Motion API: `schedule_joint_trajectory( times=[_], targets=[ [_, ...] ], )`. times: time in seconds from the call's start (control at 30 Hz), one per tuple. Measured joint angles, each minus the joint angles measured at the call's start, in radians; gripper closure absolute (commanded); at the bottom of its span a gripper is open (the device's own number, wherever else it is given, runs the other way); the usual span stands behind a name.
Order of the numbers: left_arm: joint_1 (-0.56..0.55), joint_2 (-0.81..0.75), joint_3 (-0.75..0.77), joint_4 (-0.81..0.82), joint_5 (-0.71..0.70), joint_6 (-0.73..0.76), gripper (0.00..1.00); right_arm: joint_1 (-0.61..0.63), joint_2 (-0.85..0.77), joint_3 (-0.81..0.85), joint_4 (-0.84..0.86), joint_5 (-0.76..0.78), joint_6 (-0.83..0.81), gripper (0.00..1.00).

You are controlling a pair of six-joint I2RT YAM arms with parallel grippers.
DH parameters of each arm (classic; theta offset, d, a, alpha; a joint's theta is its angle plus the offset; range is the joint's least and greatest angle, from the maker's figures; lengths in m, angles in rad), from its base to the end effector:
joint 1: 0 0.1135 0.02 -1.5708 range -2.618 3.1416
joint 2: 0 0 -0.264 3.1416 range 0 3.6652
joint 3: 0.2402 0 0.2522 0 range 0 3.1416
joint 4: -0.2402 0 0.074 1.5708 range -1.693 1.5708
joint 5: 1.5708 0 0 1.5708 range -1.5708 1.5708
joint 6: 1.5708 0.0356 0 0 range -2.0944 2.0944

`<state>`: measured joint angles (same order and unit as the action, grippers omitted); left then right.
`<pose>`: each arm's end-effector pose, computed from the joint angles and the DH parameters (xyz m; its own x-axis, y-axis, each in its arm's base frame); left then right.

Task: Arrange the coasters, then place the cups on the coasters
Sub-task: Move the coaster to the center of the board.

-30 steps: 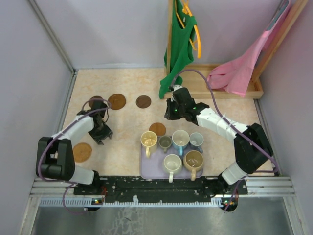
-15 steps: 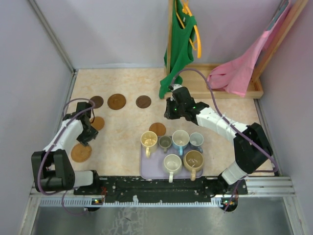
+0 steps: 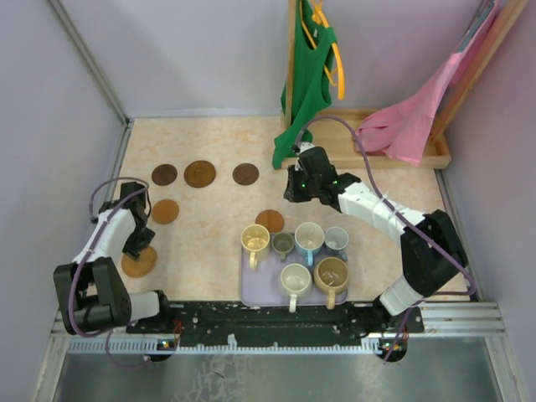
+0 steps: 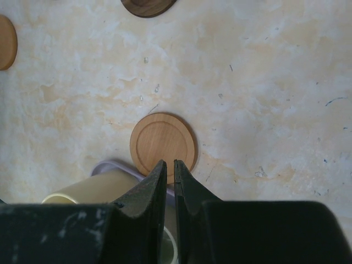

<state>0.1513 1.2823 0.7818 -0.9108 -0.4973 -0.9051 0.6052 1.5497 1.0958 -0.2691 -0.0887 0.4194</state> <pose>0.2004 0.0477 0.1977 -0.4397 -0.7662 -0.4685 -0.8957 0.4125 0.1660 0.2803 0.1977 0.2515 -0.7500 -0.0256 -0.6610 -0.3459 0.8669 0.3589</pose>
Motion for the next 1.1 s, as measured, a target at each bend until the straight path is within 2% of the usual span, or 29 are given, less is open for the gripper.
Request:
schedule_joint_trajectory(
  times=[0.2, 0.53, 1.1],
  targets=[
    [0.026, -0.001, -0.020, 0.002, -0.037, -0.004, 0.45, -0.031, 0.000, -0.002, 0.002, -0.020, 0.000, 0.88],
    [0.030, 0.098, -0.059, 0.025, -0.031, -0.026, 0.44, -0.050, -0.014, -0.003, 0.008, -0.034, 0.000, 0.88],
    [0.024, 0.187, 0.001, -0.014, -0.011, 0.022, 0.43, -0.052, -0.017, -0.003, 0.016, -0.037, 0.000, 0.88]
  ],
)
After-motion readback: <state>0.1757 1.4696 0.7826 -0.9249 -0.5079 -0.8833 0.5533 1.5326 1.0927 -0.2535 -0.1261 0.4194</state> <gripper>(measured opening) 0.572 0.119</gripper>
